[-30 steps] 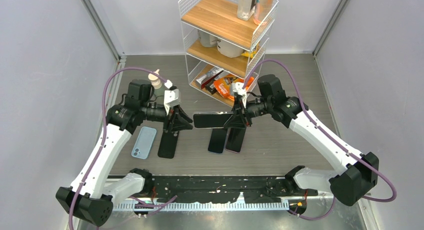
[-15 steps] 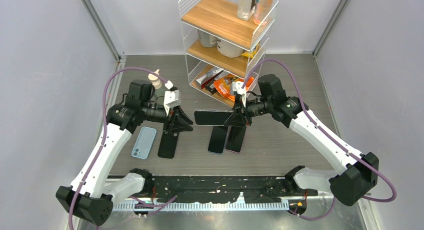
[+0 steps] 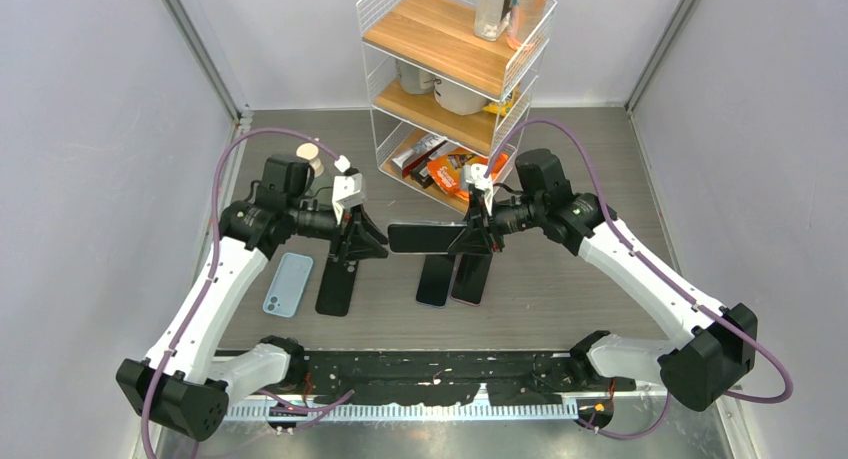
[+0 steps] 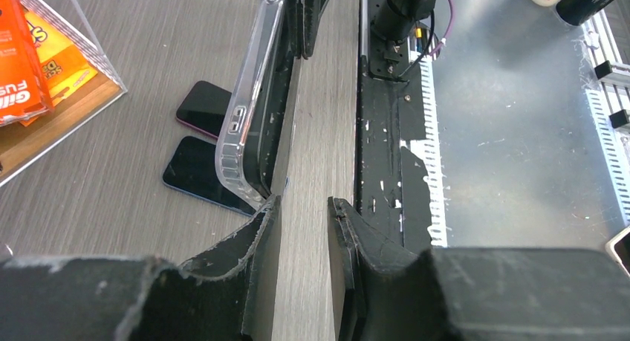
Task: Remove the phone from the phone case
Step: Remove the phone case from the phone.
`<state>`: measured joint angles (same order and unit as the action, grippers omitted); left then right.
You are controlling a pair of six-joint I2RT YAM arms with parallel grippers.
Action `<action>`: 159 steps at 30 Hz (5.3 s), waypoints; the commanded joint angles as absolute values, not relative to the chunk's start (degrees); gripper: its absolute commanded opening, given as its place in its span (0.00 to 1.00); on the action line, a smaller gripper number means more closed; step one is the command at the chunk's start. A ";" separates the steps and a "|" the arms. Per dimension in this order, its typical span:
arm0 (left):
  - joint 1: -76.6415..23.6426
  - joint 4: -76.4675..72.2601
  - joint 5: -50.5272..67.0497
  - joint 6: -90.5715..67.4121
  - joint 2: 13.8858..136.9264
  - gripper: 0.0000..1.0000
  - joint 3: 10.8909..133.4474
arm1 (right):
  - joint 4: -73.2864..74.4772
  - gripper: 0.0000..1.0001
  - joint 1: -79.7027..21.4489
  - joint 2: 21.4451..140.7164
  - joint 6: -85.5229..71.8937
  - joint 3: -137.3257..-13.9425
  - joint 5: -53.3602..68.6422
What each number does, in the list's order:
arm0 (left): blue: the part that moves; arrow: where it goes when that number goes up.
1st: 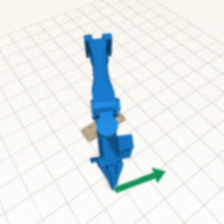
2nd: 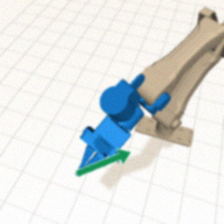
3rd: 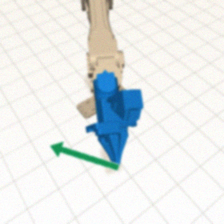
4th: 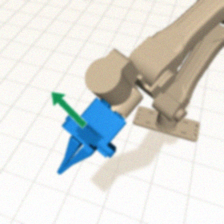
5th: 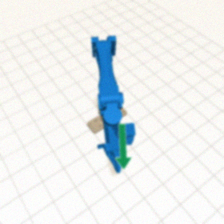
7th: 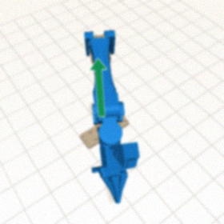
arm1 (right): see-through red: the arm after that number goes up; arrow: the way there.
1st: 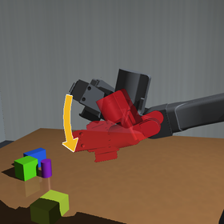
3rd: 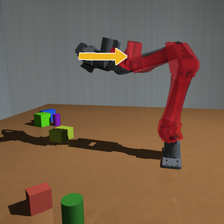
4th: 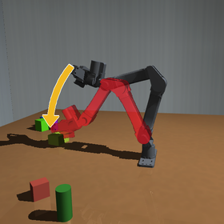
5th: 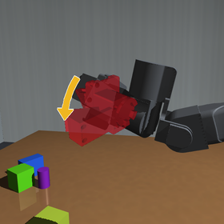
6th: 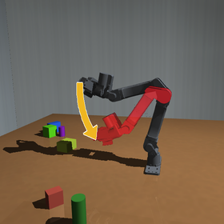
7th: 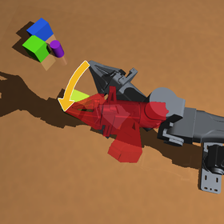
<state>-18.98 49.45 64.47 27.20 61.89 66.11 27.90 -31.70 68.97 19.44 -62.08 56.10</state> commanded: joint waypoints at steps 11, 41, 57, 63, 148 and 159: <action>-18.81 46.89 62.42 27.33 62.20 0.32 69.59 | 25.52 0.06 -32.28 66.44 21.12 -62.60 59.74; -24.33 20.01 61.38 8.37 63.24 0.34 61.39 | 23.06 0.06 -34.07 65.76 19.01 -62.99 62.41; -26.76 4.45 60.13 -2.87 67.27 0.33 58.62 | 21.44 0.06 -34.45 65.48 18.08 -62.78 66.10; -28.21 2.58 60.64 -4.04 68.79 0.32 58.50 | 21.12 0.06 -34.54 65.65 18.10 -62.67 66.98; -36.02 22.59 77.91 10.51 76.44 0.11 57.72 | 15.78 0.06 -37.02 64.98 19.59 -60.46 48.08; -34.82 42.05 62.40 26.57 74.87 0.00 64.85 | 15.97 0.09 -35.54 62.17 20.76 -56.26 45.06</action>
